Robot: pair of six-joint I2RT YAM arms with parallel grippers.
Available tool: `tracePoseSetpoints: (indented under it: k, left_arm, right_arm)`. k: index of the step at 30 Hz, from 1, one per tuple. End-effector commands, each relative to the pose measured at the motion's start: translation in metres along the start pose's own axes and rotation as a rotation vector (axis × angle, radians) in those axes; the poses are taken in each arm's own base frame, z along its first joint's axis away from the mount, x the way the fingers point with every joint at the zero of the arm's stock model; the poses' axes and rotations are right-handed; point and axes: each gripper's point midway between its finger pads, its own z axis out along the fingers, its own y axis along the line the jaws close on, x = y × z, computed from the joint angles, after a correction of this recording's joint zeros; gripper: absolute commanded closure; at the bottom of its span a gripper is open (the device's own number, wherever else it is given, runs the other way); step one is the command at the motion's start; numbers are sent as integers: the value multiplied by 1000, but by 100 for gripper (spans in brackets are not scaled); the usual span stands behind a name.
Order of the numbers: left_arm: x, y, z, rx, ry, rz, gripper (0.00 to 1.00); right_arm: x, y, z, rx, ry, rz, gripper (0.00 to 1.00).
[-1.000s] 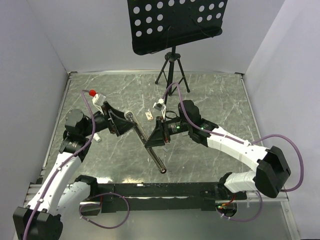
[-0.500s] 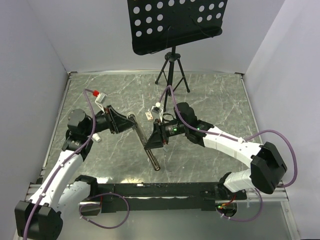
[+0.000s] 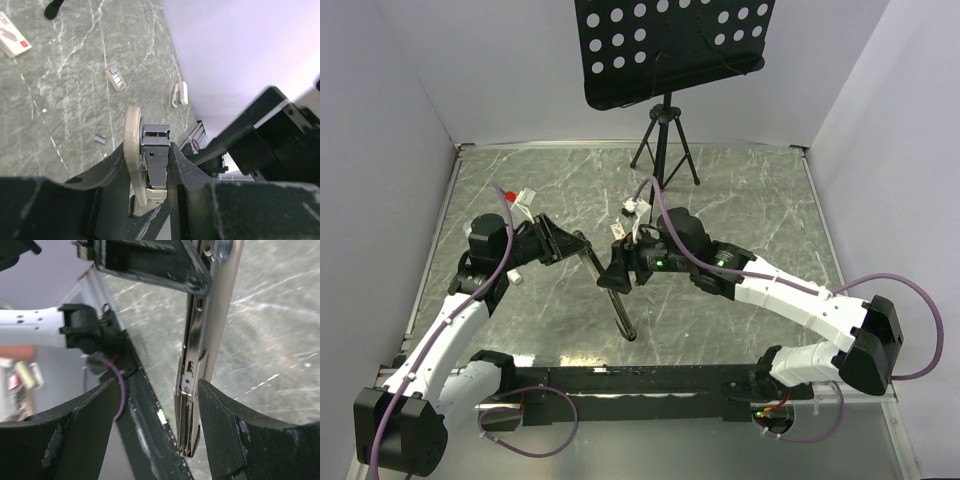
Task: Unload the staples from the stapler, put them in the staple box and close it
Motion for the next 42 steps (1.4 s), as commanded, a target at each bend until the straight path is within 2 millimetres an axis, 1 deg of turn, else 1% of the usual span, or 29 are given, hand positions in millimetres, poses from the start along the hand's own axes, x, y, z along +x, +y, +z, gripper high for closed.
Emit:
tracePoseSetpoints:
  k: [1, 2, 4, 5, 6, 12, 15, 16, 18, 19, 20, 21, 22, 24, 25, 27, 28, 30, 31, 32, 34, 35, 36, 37, 38, 39, 40, 41, 42]
  left_arm:
    - [-23, -28, -4, 40, -65, -17, 99]
    - [-23, -29, -5, 39, -66, -24, 99]
    - [-24, -29, -6, 29, -71, -31, 99]
    - [-25, -29, -6, 28, -75, -35, 99]
    - [-25, -31, -7, 30, -78, -35, 99]
    - [-24, -34, -9, 39, -91, -64, 99]
    - [-24, -33, -10, 34, -90, -73, 99]
    - [-24, -32, -9, 28, -88, -80, 99]
    - [-24, -33, -10, 34, -85, -73, 99]
    - [-24, -33, -10, 33, -88, -72, 99]
    - [-24, -32, -10, 28, -92, -66, 99]
    - [-26, -30, -10, 12, -101, -66, 95]
    - [-28, -30, -10, 4, -109, -60, 76]
    - [-28, -26, -10, -17, -105, -46, 53]
    - [-30, -28, -11, -20, -105, -39, 35]
    - [-34, -30, -10, -25, -107, -8, 22]
    - [-35, -28, -10, -43, -105, -4, 12]
    - [-42, -27, -9, -64, -108, 45, 6]
    - [-41, -22, -9, -90, -94, 48, 1]
    - [-44, -18, -8, -115, -100, 89, 1]
    - [-49, -12, -6, -147, -94, 142, 1]
    - [-51, -6, -6, -177, -95, 156, 0]
    - [-54, 1, -5, -207, -97, 174, 0]
    - [-58, 9, -6, -243, -100, 221, 1]
    - [-60, 23, -9, -319, -110, 226, 3]
    - [-63, 32, -10, -363, -112, 241, 3]
    - [-63, 42, -12, -401, -106, 271, 3]
    - [-65, 48, -14, -433, -120, 281, 3]
    - [-64, 62, -18, -484, -140, 284, 3]
  right_arm:
    - [-13, -17, 2, 192, -22, -93, 29]
    - [-11, -23, 6, 228, -15, -105, 29]
    - [-8, -21, 9, 244, 0, -124, 30]
    - [-7, -28, 12, 281, 5, -138, 31]
    - [-8, -27, 13, 289, 5, -145, 31]
    - [7, -32, 29, 315, 72, -160, 38]
    - [12, -33, 33, 313, 73, -152, 62]
    - [14, -34, 32, 312, 70, -149, 80]
    - [16, -35, 32, 312, 64, -143, 88]
    - [16, -34, 31, 309, 62, -144, 96]
    - [15, -35, 31, 310, 60, -144, 99]
    - [16, -34, 30, 309, 62, -146, 100]
    - [16, -35, 29, 311, 63, -143, 100]
    - [15, -42, 26, 353, 58, -146, 100]
    - [14, -45, 25, 364, 57, -146, 100]
    - [15, -52, 21, 391, 71, -138, 100]
    - [13, -58, 18, 410, 69, -128, 100]
    - [15, -70, 11, 445, 80, -112, 100]
    - [14, -74, 7, 457, 77, -108, 100]
    - [13, -86, 0, 487, 79, -93, 100]
    - [14, -99, -13, 527, 87, -75, 100]
    - [12, -112, -22, 566, 87, -56, 100]
    - [10, -119, -30, 594, 85, -47, 100]
    - [15, -128, -39, 630, 112, -35, 100]
    - [14, -135, -46, 662, 113, -29, 100]
    - [13, -148, -58, 716, 115, -13, 100]
    - [17, -157, -69, 773, 141, -9, 100]
    - [16, -164, -77, 808, 145, -1, 100]
    - [14, -174, -86, 844, 142, 12, 100]
